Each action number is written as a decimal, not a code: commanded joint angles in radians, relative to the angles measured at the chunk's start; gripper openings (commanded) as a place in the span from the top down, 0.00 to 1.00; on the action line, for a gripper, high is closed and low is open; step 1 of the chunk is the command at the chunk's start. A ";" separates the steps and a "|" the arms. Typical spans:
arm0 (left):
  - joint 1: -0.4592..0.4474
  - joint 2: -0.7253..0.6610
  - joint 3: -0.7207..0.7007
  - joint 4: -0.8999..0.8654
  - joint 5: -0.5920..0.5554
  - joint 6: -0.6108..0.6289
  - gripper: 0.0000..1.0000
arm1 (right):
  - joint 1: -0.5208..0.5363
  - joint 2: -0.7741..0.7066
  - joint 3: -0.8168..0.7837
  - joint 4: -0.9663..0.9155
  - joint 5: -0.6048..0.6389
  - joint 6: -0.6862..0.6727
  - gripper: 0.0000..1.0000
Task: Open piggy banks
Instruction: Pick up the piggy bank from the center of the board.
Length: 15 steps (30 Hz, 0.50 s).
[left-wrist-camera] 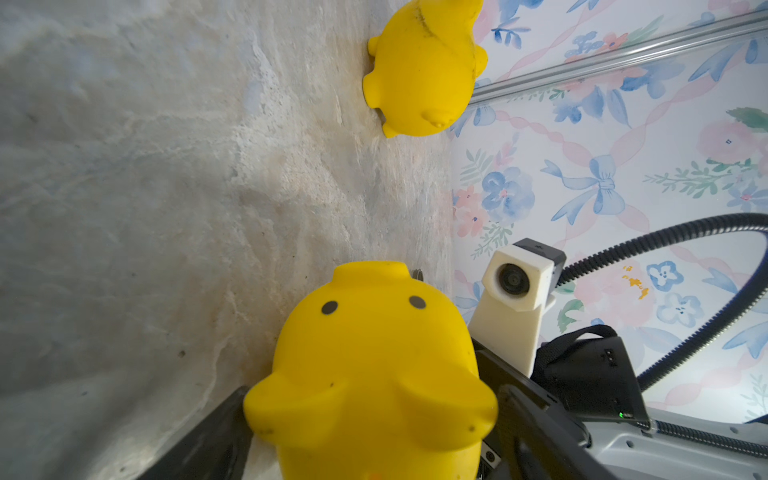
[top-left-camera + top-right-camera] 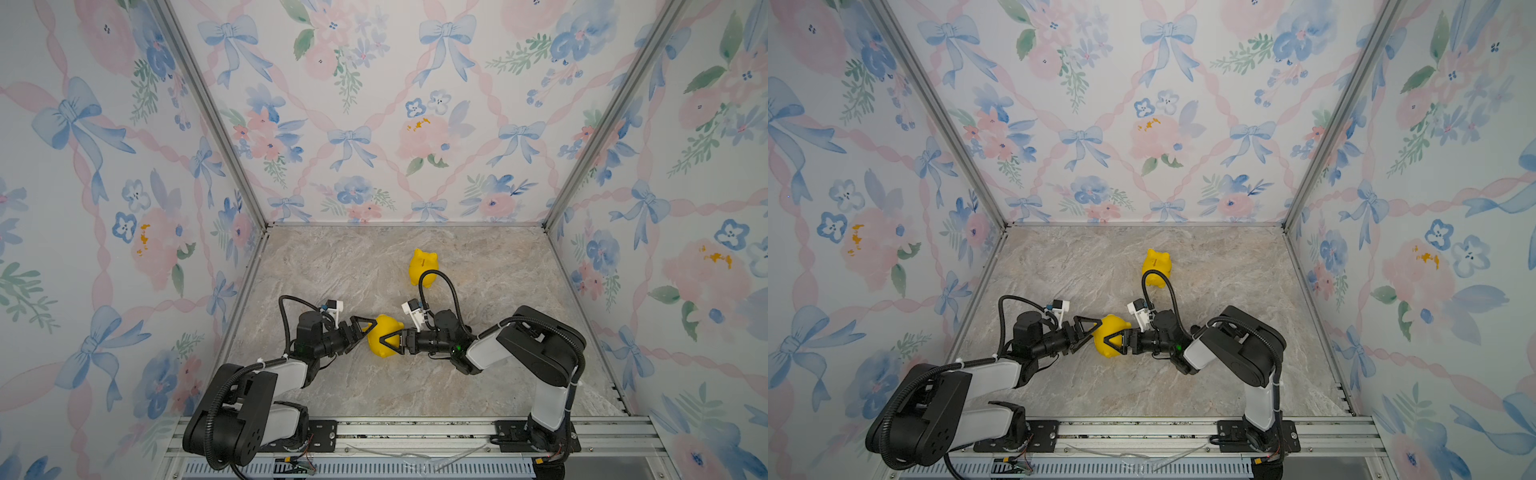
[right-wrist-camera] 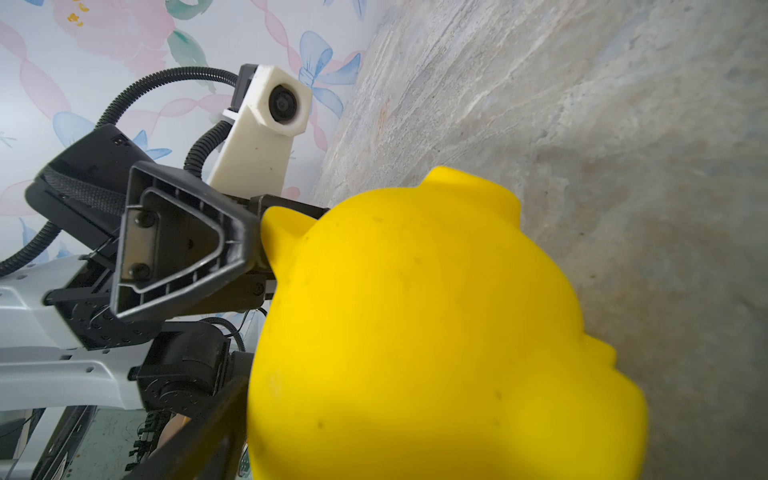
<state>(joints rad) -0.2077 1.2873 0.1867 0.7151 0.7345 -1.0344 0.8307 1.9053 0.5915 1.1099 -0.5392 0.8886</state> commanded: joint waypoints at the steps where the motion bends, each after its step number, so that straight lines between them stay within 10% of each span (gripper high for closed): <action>1: 0.008 -0.009 -0.002 0.067 0.024 -0.017 0.06 | -0.008 0.042 -0.003 -0.027 -0.002 0.013 0.13; 15: 0.016 0.085 0.006 0.094 0.033 -0.069 0.07 | -0.007 0.038 -0.004 -0.033 0.004 0.009 0.13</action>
<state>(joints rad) -0.1959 1.3720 0.1875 0.7734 0.7429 -1.0908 0.8299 1.9114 0.5919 1.1187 -0.5392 0.8909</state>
